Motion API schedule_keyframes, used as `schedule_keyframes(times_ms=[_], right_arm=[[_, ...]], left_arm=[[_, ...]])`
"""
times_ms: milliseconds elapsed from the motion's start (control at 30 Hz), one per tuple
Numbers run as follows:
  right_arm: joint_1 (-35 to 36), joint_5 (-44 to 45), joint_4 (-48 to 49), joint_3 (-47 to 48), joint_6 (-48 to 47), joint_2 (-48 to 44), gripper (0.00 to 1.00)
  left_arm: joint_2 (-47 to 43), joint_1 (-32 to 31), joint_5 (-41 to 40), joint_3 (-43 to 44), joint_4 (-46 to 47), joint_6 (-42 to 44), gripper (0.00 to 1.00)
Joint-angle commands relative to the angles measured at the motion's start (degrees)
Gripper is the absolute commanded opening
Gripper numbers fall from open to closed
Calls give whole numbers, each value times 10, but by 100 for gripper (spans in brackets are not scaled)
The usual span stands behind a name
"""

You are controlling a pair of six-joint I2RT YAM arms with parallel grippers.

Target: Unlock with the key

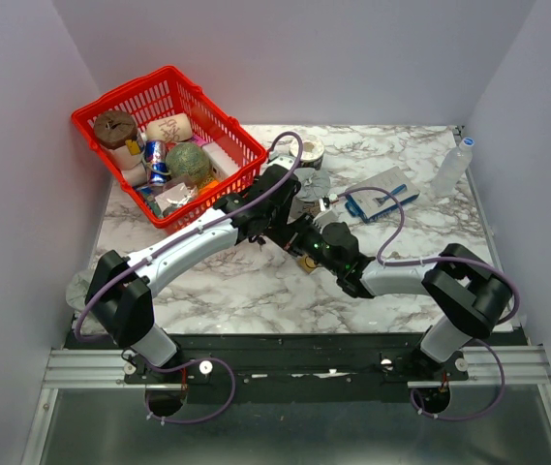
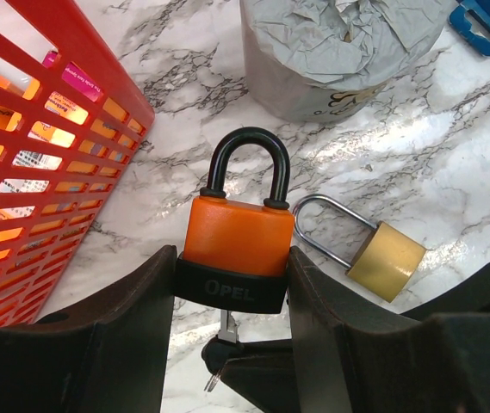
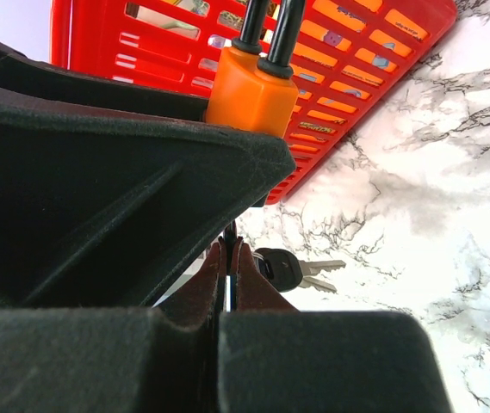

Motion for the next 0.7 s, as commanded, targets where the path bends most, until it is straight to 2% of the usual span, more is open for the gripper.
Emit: schedule_keyframes(times_ms=[0, 667], right_arm=[[-10, 21, 20, 14, 10, 12, 1], [-45, 50, 41, 20, -4, -6, 1]], left_arm=[[-3, 0, -8, -4, -11, 2, 0], [-7, -2, 11, -11, -5, -4, 0]])
